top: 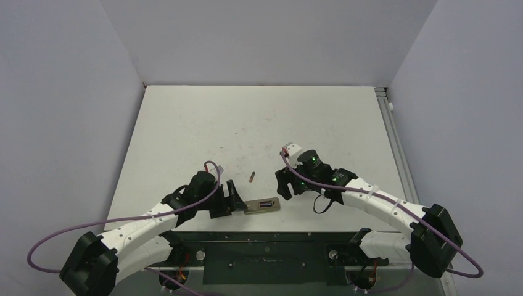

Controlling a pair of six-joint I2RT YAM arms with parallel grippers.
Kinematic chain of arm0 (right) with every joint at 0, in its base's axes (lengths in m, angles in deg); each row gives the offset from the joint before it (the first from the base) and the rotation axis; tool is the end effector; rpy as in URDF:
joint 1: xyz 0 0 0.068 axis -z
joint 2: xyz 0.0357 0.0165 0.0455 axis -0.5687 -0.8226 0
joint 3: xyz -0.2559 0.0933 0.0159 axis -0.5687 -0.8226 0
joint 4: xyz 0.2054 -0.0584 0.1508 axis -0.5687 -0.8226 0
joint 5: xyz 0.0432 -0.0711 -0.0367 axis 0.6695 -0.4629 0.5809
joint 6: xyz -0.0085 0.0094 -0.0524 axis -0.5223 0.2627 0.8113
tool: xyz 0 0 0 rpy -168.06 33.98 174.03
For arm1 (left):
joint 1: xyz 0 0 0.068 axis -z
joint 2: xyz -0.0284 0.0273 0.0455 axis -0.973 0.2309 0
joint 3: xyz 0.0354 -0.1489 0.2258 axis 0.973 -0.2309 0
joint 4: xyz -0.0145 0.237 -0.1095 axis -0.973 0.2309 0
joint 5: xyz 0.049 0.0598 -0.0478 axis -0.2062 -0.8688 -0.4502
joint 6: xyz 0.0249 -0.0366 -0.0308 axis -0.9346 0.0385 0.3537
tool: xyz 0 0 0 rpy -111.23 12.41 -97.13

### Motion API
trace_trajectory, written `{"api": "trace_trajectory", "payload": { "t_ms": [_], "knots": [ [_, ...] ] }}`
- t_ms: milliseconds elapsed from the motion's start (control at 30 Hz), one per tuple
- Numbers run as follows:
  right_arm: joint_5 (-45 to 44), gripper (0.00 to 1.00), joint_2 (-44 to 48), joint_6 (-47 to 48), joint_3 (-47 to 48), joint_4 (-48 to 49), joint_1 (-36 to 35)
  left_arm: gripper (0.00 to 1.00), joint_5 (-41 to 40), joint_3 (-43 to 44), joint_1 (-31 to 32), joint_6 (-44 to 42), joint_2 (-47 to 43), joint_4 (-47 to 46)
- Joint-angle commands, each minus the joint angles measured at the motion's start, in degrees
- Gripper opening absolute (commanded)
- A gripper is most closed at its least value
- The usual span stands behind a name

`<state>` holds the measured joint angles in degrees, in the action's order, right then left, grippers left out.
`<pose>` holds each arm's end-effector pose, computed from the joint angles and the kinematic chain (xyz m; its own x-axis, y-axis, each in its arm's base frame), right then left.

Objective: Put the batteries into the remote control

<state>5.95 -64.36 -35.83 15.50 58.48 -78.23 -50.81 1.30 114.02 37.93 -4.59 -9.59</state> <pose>0.1724 0.1730 0.2281 -0.6637 -0.3426 -0.6649 -0.6454 0.7116 0.2776 0.1337 -0.1143 0.1619 -0.9367 -0.2566 -0.2382 -0.0375 0.7500 -0.6604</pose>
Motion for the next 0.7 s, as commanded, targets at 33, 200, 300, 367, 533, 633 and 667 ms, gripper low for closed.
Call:
{"api": "trace_trajectory", "payload": {
  "t_ms": [33, 200, 300, 367, 533, 633, 667],
  "knots": [
    [8.5, 0.72, 1.6, 4.7, -0.6, 1.8, -1.0, 0.77, 0.1, 2.7, -0.1, 0.3, 0.5, -3.1],
    [4.9, 0.74, 1.6, 10.0, -1.0, 4.7, -8.5, 0.77, -0.4, 3.2, -0.2, 0.3, -0.3, -1.8],
    [3.6, 0.74, -0.4, 11.8, -0.5, 6.0, -10.9, 0.77, -1.4, 3.6, -0.3, 0.5, -1.3, -0.3],
    [3.4, 0.74, -2.2, 14.7, 0.2, 6.6, -11.5, 0.77, -2.3, 4.0, -0.4, 0.7, -2.1, 1.1],
    [6.7, 0.74, -6.8, 23.3, 2.9, 6.9, -12.2, 0.78, -4.9, 4.6, -0.7, 1.9, -4.2, 5.4],
    [9.4, 0.75, -9.7, 28.2, 4.9, 6.4, -12.2, 0.78, -6.7, 5.4, -1.4, 3.1, -6.0, 8.8],
    [10.1, 0.75, -10.7, 29.5, 5.4, 6.2, -12.2, 0.78, -7.4, 5.7, -1.7, 3.3, -6.6, 9.9]
  ]
}}
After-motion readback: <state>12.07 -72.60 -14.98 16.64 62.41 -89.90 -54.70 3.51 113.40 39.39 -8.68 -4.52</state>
